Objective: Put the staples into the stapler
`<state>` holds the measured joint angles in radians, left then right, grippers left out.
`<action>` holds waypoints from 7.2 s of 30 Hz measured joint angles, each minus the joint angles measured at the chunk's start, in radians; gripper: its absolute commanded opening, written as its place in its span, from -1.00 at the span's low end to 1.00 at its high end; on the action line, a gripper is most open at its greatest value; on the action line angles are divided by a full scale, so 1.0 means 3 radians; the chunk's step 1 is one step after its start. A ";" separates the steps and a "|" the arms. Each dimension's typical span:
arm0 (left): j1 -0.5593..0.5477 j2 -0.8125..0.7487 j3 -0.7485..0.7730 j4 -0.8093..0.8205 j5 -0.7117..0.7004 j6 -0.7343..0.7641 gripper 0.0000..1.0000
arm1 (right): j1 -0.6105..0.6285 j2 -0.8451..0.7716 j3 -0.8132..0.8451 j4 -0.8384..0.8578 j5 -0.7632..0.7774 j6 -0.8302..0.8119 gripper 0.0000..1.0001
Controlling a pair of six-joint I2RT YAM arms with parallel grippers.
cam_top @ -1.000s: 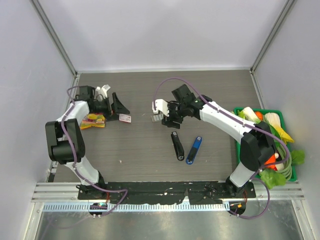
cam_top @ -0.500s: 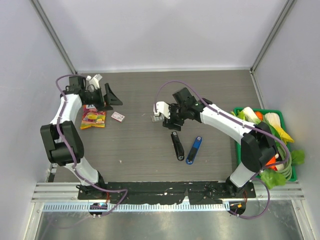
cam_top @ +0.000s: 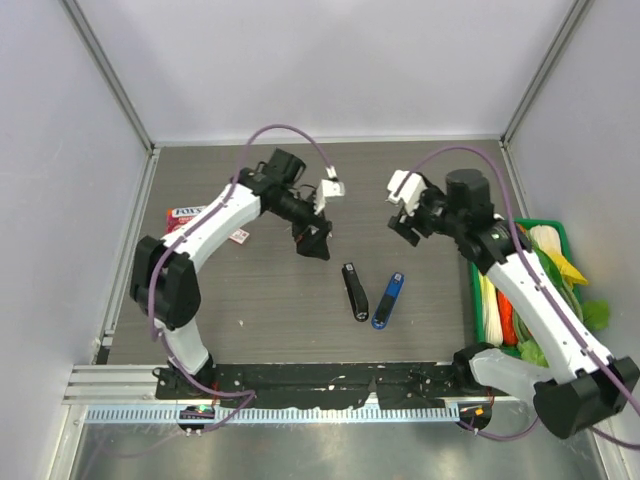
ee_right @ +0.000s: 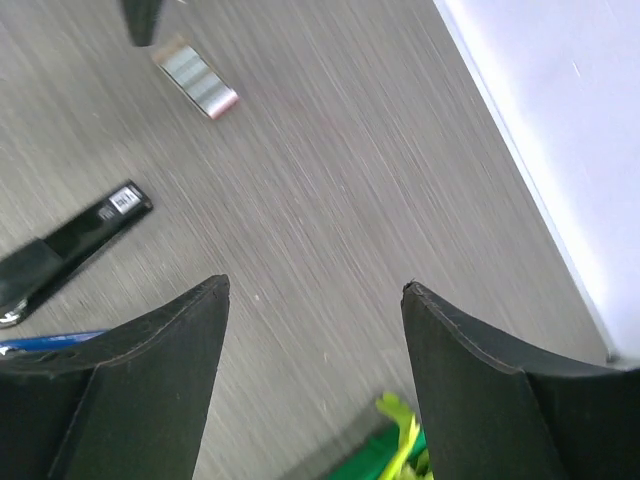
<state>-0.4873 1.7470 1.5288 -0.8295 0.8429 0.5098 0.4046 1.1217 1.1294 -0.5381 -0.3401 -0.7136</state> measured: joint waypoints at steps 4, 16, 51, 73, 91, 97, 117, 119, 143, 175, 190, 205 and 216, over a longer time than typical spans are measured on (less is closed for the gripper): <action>-0.0326 0.0270 0.0172 -0.0239 -0.0130 0.1059 1.00 | -0.0441 -0.0390 -0.0299 0.0005 0.0001 0.0048 0.60; -0.0758 0.1110 0.0853 -0.0977 -0.0507 0.3061 1.00 | -0.1497 -0.1025 -0.0895 0.0249 -0.0379 0.0361 0.64; -0.1146 0.1431 0.0504 -0.0769 -0.0376 0.3019 -0.32 | -0.1560 -0.0970 -0.0985 0.0296 -0.0666 0.0390 0.64; -0.0902 -0.0432 -0.0902 0.0245 -0.0800 0.1221 -1.00 | -0.0938 -0.0697 -0.0988 0.0223 -0.1279 0.0389 0.64; -0.0525 -0.1319 -0.1270 0.0496 -0.0645 0.0253 -1.00 | 0.0037 0.0226 -0.0710 0.1216 -0.2009 0.0926 0.63; -0.0506 -0.1380 -0.1338 0.0551 -0.0643 0.0137 -1.00 | 0.0181 0.0261 -0.0708 0.1092 -0.2138 0.0819 0.64; -0.0481 -0.1446 -0.1352 0.0688 -0.0534 -0.0075 -1.00 | 0.0370 0.0610 -0.0708 0.1153 -0.2258 0.0905 -0.16; -0.0451 -0.1447 -0.1352 0.0718 -0.0476 -0.0139 -1.00 | 0.0378 0.0645 -0.0708 0.1179 -0.2260 0.0902 -0.52; 0.1110 -0.1840 -0.2171 0.3873 0.0352 -0.3272 -1.00 | 0.0313 0.0675 -0.1277 0.3433 -0.1793 0.2921 -0.99; 0.1812 -0.1905 -0.2883 0.6538 -0.0652 -0.5592 -0.99 | 0.0708 0.0558 -0.0713 0.2792 -0.1712 0.2664 0.40; 0.1120 -0.1741 -0.2951 0.6287 -0.0449 -0.5325 -0.99 | 0.1025 0.1273 0.0092 0.2183 -0.1150 0.2459 0.46; 0.1047 -0.1731 -0.3054 0.6196 -0.0451 -0.5244 -0.99 | 0.1033 0.1372 0.0219 0.2138 -0.0890 0.2469 0.45; 0.1017 -0.1700 -0.3056 0.6148 -0.0537 -0.5147 -0.99 | 0.1045 0.1630 0.0445 0.2120 -0.1020 0.2575 -0.46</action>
<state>-0.1822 1.2369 0.6121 1.0149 0.6819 -1.0344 0.7181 1.6108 1.2629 0.0978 -0.6460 0.0589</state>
